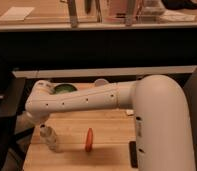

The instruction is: Knock the bottle over

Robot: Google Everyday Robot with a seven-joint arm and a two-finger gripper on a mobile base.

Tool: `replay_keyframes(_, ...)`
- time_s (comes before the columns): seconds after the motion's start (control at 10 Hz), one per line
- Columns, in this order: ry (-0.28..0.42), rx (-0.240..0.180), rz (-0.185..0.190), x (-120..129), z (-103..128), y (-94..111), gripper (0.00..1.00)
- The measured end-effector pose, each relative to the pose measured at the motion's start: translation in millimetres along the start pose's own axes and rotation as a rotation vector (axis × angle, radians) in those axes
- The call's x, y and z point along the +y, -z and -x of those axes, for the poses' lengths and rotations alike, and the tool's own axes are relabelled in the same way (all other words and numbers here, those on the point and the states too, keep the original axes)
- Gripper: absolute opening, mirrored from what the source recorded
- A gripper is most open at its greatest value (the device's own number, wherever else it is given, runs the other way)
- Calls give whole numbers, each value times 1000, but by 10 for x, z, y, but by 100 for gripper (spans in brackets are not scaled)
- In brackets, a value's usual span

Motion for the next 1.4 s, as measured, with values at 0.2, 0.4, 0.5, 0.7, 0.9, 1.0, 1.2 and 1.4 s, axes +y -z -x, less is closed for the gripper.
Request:
replay_keyframes(0.2, -1, 5, -5, -3, 0, -6, 0)
replay_keyframes(0.4, -1, 6, -8, -7, 3, -13, 0)
replay_keyframes(0.5, -2, 8, -10, -11, 3, -17, 0)
replay_keyframes(0.7, -5, 12, -14, -10, 0, -27, 0)
replay_keyframes(0.9, -7, 14, -15, -2, -5, -27, 0)
replay_keyframes(1.0, -7, 15, -17, -6, -1, -31, 0)
replay_keyframes(1.2, -7, 16, -20, -6, -2, -39, 0)
replay_keyframes(1.4, -7, 16, -22, -15, 3, -50, 0)
